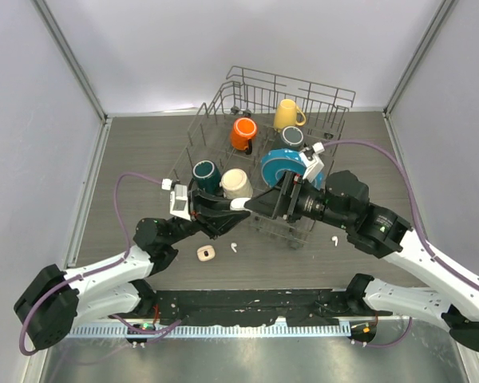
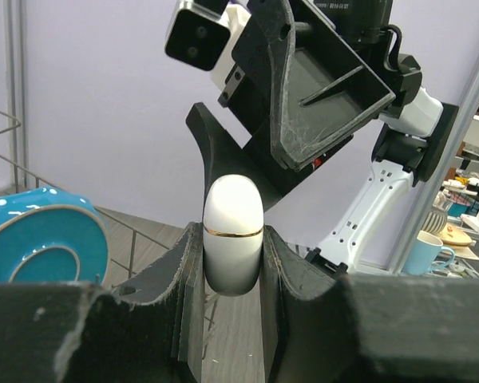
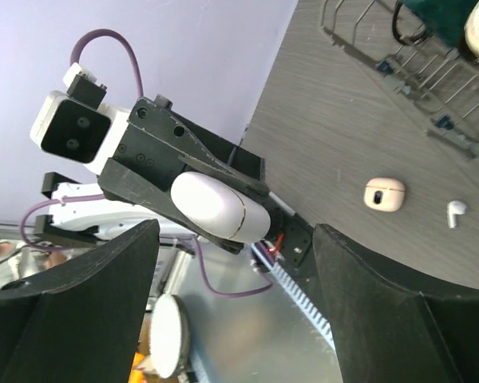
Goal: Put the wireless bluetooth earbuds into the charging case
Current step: Pick up the charging case at the center of the board.
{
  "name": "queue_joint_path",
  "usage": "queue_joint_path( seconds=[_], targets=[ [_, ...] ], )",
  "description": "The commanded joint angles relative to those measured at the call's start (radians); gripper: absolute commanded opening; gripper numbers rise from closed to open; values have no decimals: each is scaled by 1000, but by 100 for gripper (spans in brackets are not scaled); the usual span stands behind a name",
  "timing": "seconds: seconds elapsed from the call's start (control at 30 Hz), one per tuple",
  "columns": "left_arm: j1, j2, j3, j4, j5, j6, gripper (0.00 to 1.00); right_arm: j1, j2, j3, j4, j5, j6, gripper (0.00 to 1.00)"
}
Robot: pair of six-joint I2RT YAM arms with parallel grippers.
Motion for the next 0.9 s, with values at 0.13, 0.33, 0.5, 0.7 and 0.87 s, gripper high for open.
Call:
queue_joint_path(
  seconds=[0.13, 0.33, 0.5, 0.7, 0.87],
  targets=[
    [-16, 16, 37, 73, -4, 30, 0, 2, 18, -118, 263, -116, 331, 84],
    [-23, -1, 55, 18, 10, 67, 0, 2, 3, -187, 379, -115, 461, 82],
    [-29, -21, 63, -29, 15, 98, 0, 1, -5, -244, 489, -113, 527, 79],
    [-36, -34, 67, -58, 12, 107, 0, 2, -26, -296, 566, -90, 595, 65],
    [-39, -33, 70, -68, 10, 115, 0, 0, -46, -306, 580, -84, 602, 43]
  ],
)
